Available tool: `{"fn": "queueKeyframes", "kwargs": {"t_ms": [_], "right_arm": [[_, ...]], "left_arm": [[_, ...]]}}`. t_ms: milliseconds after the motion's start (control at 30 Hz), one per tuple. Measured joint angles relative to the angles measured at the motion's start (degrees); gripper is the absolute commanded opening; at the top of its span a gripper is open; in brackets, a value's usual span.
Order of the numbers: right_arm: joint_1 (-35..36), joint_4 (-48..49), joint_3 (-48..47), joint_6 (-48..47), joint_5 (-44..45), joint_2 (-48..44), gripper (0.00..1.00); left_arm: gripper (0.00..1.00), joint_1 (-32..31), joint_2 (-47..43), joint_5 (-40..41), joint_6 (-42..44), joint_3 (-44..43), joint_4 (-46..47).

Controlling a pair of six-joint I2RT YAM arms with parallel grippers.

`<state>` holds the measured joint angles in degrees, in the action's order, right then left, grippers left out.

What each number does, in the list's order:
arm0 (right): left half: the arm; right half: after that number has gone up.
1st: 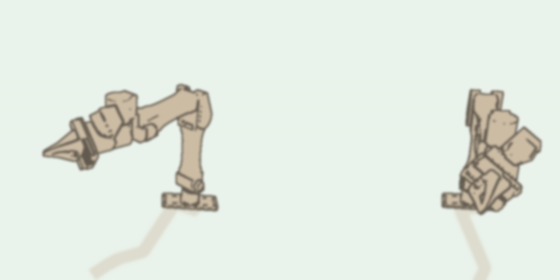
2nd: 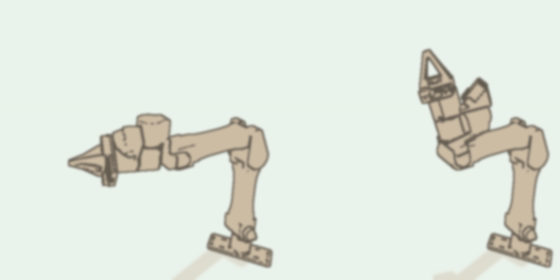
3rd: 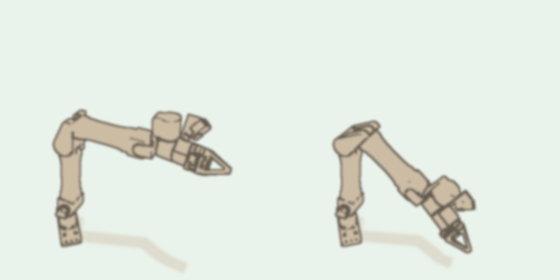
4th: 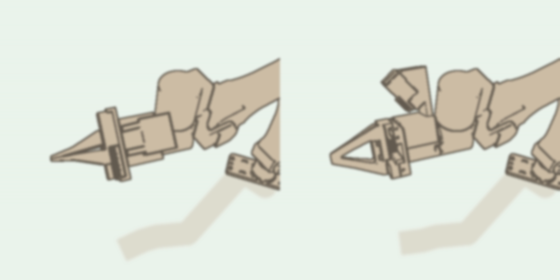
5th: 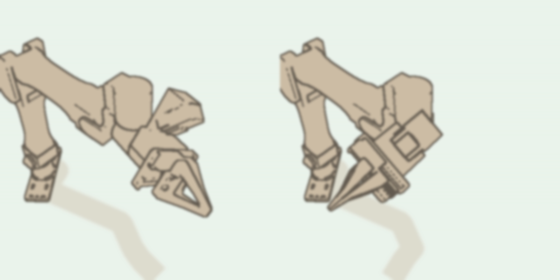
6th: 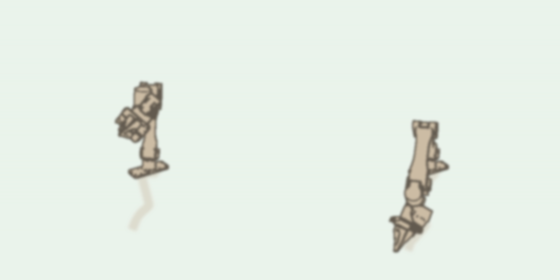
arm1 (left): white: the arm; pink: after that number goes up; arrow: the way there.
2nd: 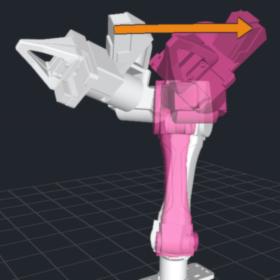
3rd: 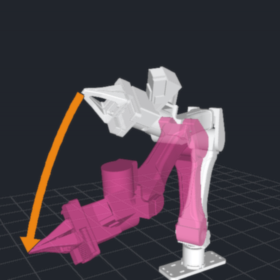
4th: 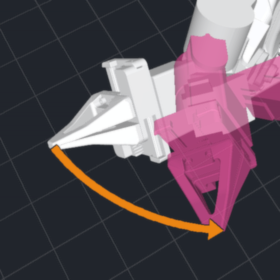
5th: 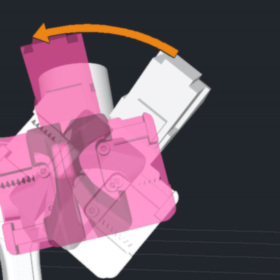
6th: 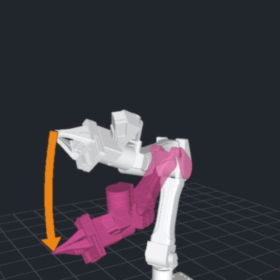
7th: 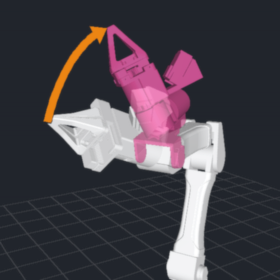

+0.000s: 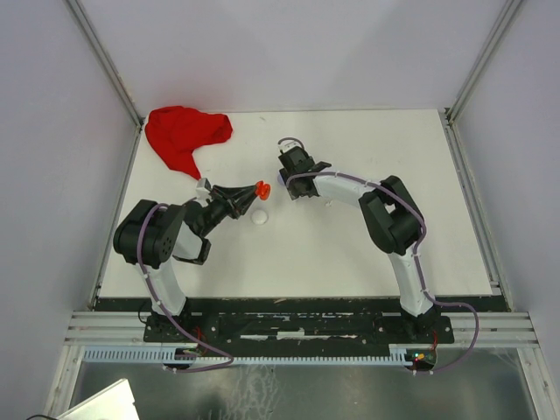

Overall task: Insert the wireless bluetooth earbuds into the charging case
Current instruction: Pick up the earbud from the center of the board.

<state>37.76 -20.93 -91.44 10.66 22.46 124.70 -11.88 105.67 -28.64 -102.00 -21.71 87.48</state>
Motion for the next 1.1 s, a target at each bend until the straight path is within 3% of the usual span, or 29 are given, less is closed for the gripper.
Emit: {"fn": "queueKeyframes", "kwargs": {"t_ms": [633, 1100], "right_arm": [[-0.2, -0.6, 1.0, 0.9, -1.8, -4.0, 0.65], [-0.2, -10.2, -10.8, 15.4, -9.0, -1.2, 0.62]], "left_arm": [[0.03, 1.0, 0.0, -0.2, 0.0, 0.5, 0.0], [0.03, 2.7, -3.0, -0.1, 0.0, 2.8, 0.0]]}}
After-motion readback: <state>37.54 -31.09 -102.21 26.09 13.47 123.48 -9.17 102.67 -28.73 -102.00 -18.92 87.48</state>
